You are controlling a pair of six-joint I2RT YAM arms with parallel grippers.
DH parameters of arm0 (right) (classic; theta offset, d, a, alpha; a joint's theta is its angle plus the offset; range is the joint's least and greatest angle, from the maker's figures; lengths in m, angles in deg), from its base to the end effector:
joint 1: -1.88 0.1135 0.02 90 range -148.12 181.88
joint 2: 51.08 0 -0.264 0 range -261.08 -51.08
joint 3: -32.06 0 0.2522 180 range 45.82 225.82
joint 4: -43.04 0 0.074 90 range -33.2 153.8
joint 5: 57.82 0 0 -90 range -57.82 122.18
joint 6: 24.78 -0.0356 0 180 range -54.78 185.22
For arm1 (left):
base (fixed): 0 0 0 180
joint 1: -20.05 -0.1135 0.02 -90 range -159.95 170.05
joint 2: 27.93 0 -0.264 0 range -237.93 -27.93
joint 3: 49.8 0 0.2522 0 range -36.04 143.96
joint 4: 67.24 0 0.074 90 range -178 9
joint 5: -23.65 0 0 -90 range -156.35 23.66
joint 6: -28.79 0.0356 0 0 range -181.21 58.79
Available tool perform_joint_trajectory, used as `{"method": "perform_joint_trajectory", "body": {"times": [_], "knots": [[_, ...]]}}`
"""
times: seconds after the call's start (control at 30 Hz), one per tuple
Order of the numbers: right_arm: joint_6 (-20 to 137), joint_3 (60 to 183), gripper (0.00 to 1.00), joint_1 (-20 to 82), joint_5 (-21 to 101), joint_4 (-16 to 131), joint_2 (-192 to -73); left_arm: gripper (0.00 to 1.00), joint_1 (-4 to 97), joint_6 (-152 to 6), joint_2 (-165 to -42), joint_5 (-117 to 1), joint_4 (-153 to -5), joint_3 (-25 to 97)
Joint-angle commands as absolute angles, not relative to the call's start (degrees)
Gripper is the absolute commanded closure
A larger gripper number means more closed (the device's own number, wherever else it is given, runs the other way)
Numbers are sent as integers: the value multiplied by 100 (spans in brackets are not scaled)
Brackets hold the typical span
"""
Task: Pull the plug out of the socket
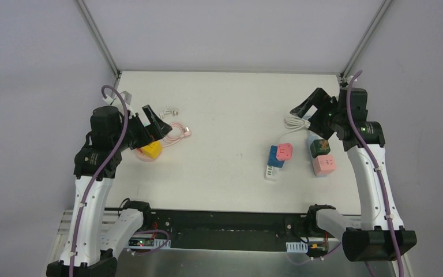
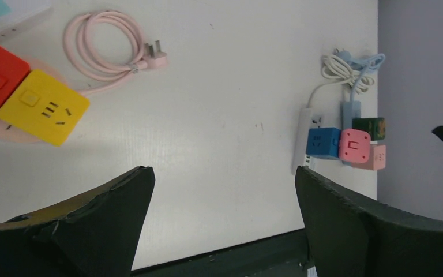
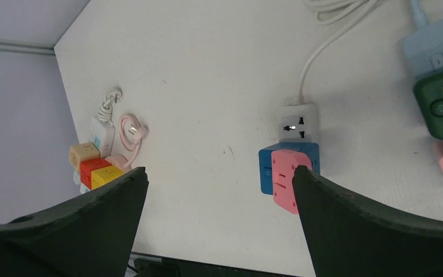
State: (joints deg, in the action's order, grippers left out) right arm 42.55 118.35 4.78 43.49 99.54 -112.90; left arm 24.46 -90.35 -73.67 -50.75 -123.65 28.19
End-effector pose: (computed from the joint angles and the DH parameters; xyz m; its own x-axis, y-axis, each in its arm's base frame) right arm 0.2166 0.0180 0.3929 -0.5719 0.3495 -0.7422 0.0052 0.9062 0.4227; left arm 0.1467 -0.0209 0.3928 -0.5116 -0.4309 -0.7433 0.0797 0.8376 -0.5404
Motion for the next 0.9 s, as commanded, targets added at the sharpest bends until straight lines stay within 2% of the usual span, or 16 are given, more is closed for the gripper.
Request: {"method": "perform_joint_trajectory", "body": {"times": [0.0,0.17,0.33,0.5,0.63,0.7,0.77,0.87], "knots": [[4107,11798,0,468,4759,10591,-11539,2,2392,-9243,-7685,-3960,-11686,2815],[3872,11269,0,556,4372,10959,-11410,3,2442,-9617,-7749,-3392,-10918,2401],[3544,10517,4,579,4775,10699,-11281,3,2736,-9707,-7809,-3209,-10500,2105],[3148,10010,21,777,5410,9967,-11416,4,3188,-9698,-8020,-3299,-10377,2030],[3104,10007,35,1015,5159,9928,-11595,4,3619,-9680,-8210,-3535,-10364,2035],[3137,9990,45,1081,4965,9941,-11636,4,3798,-9695,-8310,-3631,-10350,2022],[3191,9920,50,1114,4779,9869,-11660,4,3938,-9726,-8428,-3658,-10334,2021],[3331,9893,52,1153,4496,9776,-11741,5,4091,-9775,-8575,-3678,-10294,2021]]}}
